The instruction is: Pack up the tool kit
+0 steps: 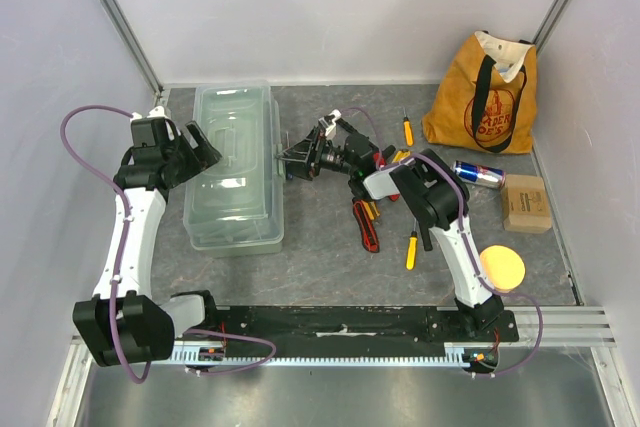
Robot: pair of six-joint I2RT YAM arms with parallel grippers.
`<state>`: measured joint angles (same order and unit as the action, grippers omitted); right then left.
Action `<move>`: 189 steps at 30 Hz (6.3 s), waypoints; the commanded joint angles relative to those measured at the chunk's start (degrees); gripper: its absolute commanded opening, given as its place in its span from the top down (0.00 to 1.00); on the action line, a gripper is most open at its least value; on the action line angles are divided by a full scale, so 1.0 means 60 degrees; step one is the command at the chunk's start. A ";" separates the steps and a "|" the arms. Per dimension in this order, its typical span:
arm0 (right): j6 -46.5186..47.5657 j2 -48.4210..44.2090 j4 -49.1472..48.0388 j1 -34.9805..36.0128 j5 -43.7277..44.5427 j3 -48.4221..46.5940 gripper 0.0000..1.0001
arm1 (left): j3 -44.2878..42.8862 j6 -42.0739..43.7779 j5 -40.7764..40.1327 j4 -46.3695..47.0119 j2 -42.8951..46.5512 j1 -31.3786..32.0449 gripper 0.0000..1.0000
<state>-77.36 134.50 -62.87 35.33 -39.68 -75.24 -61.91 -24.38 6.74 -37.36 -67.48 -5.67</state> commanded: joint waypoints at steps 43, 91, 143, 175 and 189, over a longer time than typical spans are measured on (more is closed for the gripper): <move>0.2172 -0.1440 0.4020 0.0894 0.1194 -0.0366 0.50 | 0.1515 -0.0155 0.2040 -0.0877 -0.0721 0.0491 0.10; 0.2200 -0.1044 0.3460 0.1362 0.1310 -0.0878 0.78 | 0.3141 -0.0741 0.3857 0.0207 -0.0940 0.0770 0.19; 0.1863 -0.0810 0.2699 0.1846 0.0886 -0.1507 0.92 | 0.3902 -0.0785 0.5029 0.0969 -0.0984 0.1224 0.19; -0.1594 0.1007 -0.1737 0.1875 -0.1325 -0.2416 0.02 | 0.3741 -0.0316 0.5321 0.0807 -0.1189 0.1267 0.06; 0.0617 0.0246 0.0751 0.2095 -0.0975 -0.2606 0.80 | 0.3902 -0.0755 0.5234 0.1057 -0.1350 0.1868 0.16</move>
<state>-79.46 140.35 -58.83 35.59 -39.16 -85.41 -47.35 -24.60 8.82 -6.57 -67.20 -6.87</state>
